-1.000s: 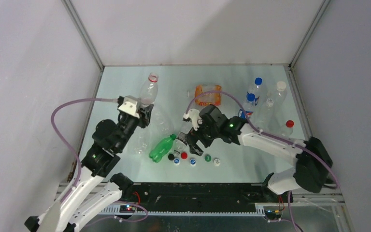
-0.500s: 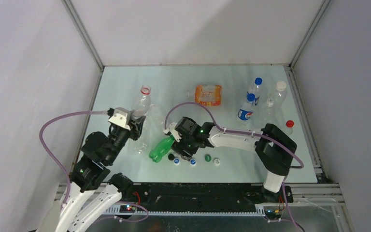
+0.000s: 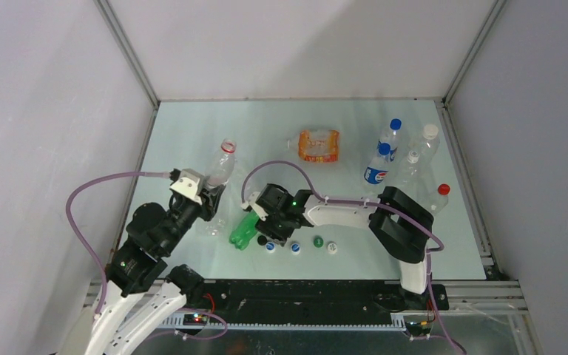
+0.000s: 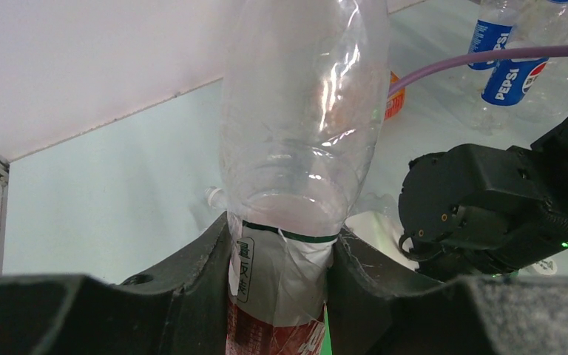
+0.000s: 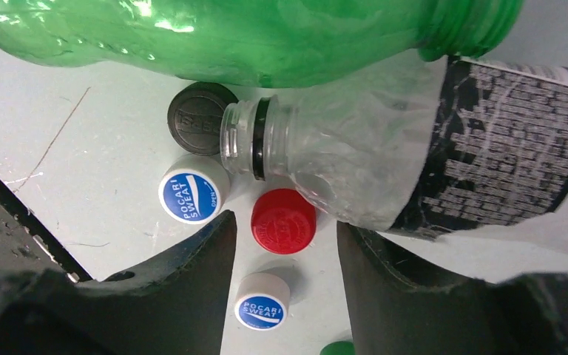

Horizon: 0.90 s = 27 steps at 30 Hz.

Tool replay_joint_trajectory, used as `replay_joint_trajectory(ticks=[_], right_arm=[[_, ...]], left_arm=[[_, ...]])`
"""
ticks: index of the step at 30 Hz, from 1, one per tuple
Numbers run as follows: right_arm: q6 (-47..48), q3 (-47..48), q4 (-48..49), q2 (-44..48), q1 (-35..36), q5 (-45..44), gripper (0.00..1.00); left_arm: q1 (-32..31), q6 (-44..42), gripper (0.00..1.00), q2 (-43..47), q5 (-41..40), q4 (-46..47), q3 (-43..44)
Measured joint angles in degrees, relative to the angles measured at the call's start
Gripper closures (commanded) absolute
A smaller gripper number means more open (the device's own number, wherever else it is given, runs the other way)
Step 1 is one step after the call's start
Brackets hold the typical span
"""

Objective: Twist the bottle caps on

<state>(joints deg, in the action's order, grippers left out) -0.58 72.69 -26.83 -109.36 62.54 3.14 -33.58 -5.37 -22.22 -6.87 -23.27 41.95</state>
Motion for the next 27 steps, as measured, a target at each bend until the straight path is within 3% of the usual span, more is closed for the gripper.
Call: replay_joint_trajectory(ticks=[10, 21, 27], right_arm=[[0.00, 0.26, -1.60, -1.33, 0.50, -0.24, 0.53], [0.09, 0.68, -3.87, -1.22, 0.48, -0.33, 0.87], [0.09, 0.63, -6.69, 2.82, -1.01, 1.75, 0.94]], left_arm=[[0.00, 0.55, 0.64, -1.44, 0.59, 0.00, 0.00], [0.00, 0.66, 0.69, -2.23, 1.64, -0.02, 0.00], [0.02, -0.15, 0.74, -5.70, 6.05, 0.11, 0.00]])
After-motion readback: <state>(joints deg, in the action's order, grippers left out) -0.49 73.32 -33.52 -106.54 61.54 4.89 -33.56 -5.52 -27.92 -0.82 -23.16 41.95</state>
